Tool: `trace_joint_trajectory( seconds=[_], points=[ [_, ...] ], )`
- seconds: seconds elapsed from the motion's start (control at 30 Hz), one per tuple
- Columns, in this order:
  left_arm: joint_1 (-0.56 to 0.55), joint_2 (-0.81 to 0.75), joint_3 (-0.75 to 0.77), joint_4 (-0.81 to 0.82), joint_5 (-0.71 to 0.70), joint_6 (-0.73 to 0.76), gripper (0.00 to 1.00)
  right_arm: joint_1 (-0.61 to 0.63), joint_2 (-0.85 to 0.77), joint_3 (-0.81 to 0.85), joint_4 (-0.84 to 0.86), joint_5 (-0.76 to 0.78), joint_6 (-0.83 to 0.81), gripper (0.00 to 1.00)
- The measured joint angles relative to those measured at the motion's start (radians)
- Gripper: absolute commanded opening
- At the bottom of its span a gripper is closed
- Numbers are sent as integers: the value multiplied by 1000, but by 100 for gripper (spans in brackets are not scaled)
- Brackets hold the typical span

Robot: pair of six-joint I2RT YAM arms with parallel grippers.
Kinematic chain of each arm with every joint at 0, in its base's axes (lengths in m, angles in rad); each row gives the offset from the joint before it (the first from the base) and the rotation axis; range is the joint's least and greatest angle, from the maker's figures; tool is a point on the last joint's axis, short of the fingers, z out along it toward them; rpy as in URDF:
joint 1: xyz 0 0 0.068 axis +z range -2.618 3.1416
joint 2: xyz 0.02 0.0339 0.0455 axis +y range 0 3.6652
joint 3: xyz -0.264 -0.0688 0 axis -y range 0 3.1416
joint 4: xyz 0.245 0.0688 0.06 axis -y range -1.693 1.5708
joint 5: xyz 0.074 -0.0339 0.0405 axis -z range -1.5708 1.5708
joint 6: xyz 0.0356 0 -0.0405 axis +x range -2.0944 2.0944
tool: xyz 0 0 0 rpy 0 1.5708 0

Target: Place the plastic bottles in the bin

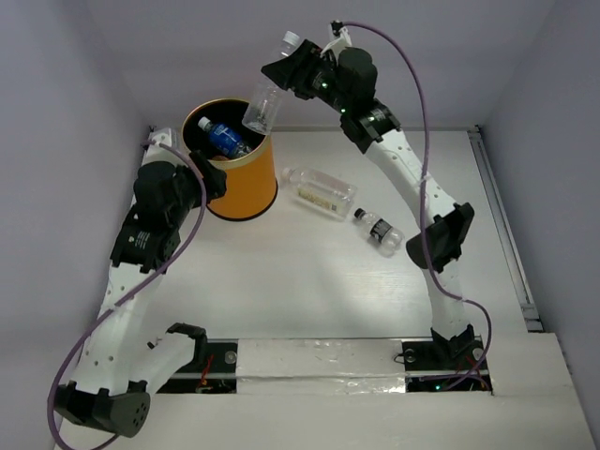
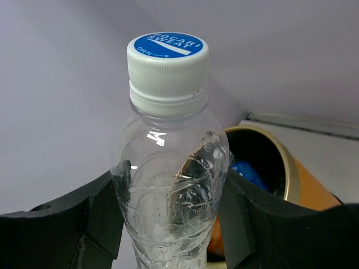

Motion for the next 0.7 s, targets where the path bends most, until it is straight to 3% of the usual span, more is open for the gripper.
trace_joint_trajectory(
  seconds=[0.17, 0.3, 0.43, 0.7],
  points=[
    [-64, -58, -122, -50, 32, -54, 51, 67, 159, 130, 70, 129, -39, 59],
    [-93, -51, -175, -73, 58, -92, 52, 142, 232, 177, 92, 206, -106, 83],
    [-104, -46, -180, -74, 71, -115, 56, 191, 235, 142, 94, 243, -161, 100],
    [-174, -26, -188, -34, 97, -162, 69, 175, 151, 66, 55, 266, -255, 100]
  ],
)
